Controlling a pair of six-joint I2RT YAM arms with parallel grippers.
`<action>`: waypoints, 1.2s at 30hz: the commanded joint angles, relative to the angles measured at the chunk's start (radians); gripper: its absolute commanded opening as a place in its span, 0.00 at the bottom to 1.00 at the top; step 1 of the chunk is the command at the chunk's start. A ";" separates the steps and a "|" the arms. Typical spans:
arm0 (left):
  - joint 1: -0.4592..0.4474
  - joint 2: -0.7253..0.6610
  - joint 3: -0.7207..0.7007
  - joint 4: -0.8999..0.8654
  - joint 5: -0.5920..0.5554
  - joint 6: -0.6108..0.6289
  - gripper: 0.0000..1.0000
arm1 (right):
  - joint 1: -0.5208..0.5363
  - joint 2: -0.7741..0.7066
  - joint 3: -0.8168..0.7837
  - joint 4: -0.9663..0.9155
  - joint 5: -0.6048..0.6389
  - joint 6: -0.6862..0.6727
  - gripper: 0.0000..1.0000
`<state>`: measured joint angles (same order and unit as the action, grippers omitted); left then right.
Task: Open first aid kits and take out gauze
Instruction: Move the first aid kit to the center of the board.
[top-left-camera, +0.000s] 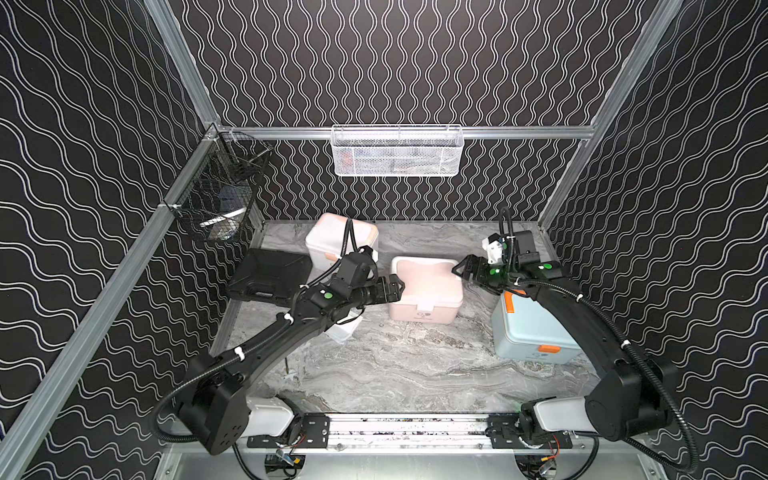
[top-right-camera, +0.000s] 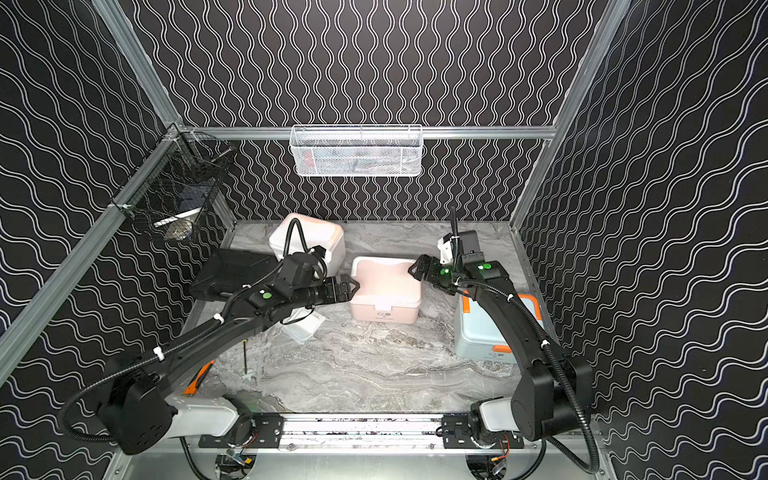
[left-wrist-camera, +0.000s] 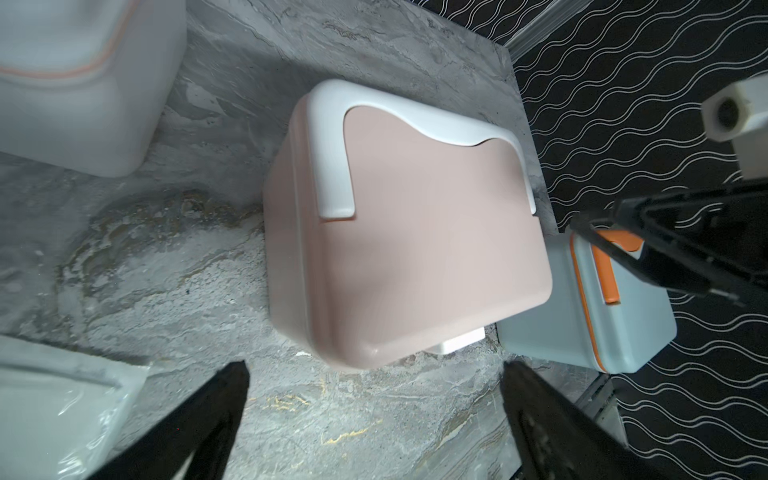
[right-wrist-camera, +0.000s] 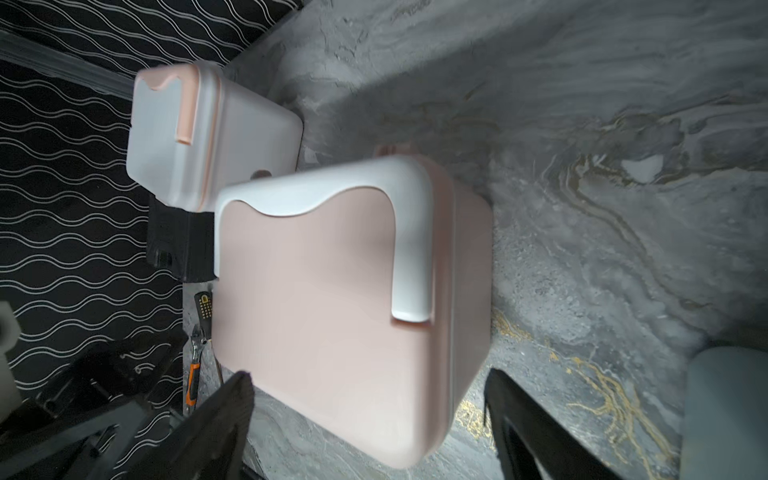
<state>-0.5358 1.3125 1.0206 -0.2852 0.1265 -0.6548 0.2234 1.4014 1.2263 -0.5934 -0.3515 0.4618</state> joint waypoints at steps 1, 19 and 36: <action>0.003 -0.042 -0.015 -0.052 -0.021 0.029 0.99 | -0.007 0.042 0.058 0.003 0.011 -0.017 0.90; -0.012 -0.228 -0.223 0.086 0.131 -0.129 0.99 | -0.014 0.562 0.536 -0.035 -0.259 -0.127 0.85; -0.012 -0.181 -0.270 0.136 0.159 -0.115 0.99 | 0.175 0.107 -0.008 -0.055 -0.202 -0.102 0.86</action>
<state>-0.5491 1.1244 0.7506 -0.1799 0.2646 -0.7853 0.3782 1.5692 1.2762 -0.6456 -0.5636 0.3328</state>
